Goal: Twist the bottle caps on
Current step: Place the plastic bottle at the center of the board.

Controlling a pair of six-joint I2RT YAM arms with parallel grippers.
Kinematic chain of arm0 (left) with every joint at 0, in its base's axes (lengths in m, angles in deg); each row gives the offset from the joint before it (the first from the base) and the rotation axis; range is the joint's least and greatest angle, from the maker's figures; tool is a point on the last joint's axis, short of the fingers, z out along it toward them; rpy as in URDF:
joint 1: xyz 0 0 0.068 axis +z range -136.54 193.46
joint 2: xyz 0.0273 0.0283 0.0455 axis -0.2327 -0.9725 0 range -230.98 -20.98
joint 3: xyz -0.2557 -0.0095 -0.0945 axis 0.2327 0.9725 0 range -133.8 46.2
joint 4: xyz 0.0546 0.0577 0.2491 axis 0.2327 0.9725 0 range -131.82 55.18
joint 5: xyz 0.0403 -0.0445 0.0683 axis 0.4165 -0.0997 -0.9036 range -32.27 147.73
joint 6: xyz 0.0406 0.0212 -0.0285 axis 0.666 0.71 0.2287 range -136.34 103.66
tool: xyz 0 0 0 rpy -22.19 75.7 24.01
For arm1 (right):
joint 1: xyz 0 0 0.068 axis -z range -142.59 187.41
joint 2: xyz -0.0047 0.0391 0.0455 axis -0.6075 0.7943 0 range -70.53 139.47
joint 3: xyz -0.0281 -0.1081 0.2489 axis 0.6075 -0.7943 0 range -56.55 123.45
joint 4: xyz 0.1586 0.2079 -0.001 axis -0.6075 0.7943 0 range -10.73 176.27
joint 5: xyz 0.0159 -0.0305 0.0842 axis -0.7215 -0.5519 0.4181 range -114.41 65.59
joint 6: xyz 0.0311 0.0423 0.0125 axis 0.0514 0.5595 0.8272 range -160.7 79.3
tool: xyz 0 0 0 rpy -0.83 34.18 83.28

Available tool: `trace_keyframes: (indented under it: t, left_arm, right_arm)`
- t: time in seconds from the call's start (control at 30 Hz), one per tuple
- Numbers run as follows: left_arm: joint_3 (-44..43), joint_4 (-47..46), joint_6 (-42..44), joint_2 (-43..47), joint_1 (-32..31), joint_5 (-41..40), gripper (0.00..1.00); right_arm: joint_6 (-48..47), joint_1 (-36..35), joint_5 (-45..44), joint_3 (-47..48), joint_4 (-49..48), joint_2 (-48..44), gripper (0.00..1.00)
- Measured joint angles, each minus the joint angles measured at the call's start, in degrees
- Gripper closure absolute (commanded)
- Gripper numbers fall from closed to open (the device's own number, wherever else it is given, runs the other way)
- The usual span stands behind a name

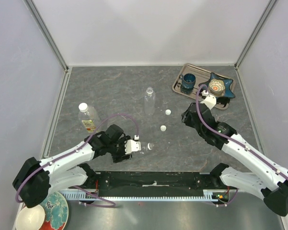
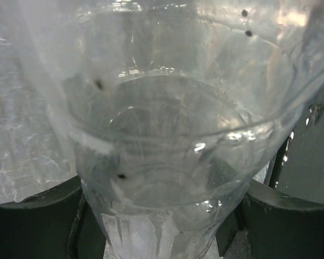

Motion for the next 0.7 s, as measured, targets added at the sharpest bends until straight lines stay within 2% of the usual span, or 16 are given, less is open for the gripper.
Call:
trace_keyframes:
  t: [0.1,0.2,0.3,0.37,0.4,0.47,0.5,0.57,0.6,0.67,0.7]
  left_arm:
    - [0.3,0.7,2.1,-1.7,-2.4,-1.5,0.85]
    - [-0.4,1.8,3.1,-5.4,-4.6,-3.0,0.86]
    - [-5.8,4.3,2.7,-14.1,-5.7,-4.6,0.92]
    - [-10.2,5.9,2.3,-19.8,-6.3,-6.4,0.91]
    - [-13.0,6.9,1.7,-23.2,-6.6,-7.8,0.80]
    - [-17.0,8.2,0.8,-27.5,-6.6,-9.3,0.50]
    - [-18.6,9.0,0.2,-29.1,-6.6,-10.1,0.40]
    - [-20.8,10.3,-0.6,-30.8,-6.9,-11.0,0.28]
    - [-21.4,10.8,-0.9,-31.3,-7.1,-11.5,0.25]
    - [-21.8,11.3,-1.2,-31.6,-7.6,-12.0,0.05]
    - [-21.9,11.5,-1.4,-31.7,-8.0,-12.1,0.01]
  right_arm:
    - [0.3,1.5,0.2,-0.5,-0.2,0.7,0.64]
    - [1.1,1.6,1.6,-3.6,-0.5,1.1,0.66]
    - [1.5,1.7,2.6,-5.2,0.1,0.2,0.67]
    - [1.6,1.7,2.9,-5.3,-0.1,-0.8,0.64]
    - [1.6,1.7,3.1,-5.3,-0.2,-1.4,0.63]
    - [1.6,1.8,3.5,-5.3,-0.4,-2.4,0.59]
    - [1.6,1.9,3.7,-5.3,-0.5,-2.6,0.59]
    - [1.7,2.2,4.2,-5.4,-0.5,-3.1,0.57]
    - [1.6,2.4,4.4,-5.6,-0.5,-3.5,0.57]
    - [1.5,2.8,4.8,-5.9,-0.3,-4.3,0.54]
    - [1.4,3.1,5.0,-6.0,-0.2,-4.8,0.53]
